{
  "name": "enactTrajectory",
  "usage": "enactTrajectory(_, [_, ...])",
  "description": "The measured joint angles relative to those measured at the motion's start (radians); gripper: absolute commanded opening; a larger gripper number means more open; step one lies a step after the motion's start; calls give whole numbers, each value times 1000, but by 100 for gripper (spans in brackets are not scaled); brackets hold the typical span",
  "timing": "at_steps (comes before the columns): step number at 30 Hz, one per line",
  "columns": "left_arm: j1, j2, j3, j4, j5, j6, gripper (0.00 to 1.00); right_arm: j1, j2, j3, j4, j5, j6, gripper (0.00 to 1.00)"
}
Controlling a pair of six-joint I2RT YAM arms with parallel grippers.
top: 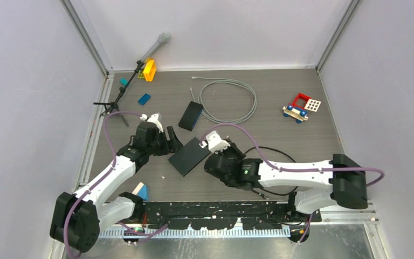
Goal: Insert the plug into the switch port
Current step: Insert the connector into the switch port.
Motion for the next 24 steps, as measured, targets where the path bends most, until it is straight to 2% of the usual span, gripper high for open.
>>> enactTrajectory(2, [0, 0, 0, 2, -20, 8, 73, -13, 49, 37, -35, 98, -45, 0])
enactTrajectory(5, [0, 11, 0, 10, -32, 29, 73, -34, 87, 51, -77, 114, -98, 1])
enactTrajectory(8, [0, 42, 0, 23, -32, 45, 73, -34, 100, 40, -81, 7, -117, 1])
enactTrajectory(16, [0, 166, -14, 85, -27, 52, 73, 84, 140, -113, 130, -426, -135, 1])
enactTrajectory(24, [0, 242, -39, 147, -3, 20, 68, 91, 248, -118, 338, -582, -63, 0])
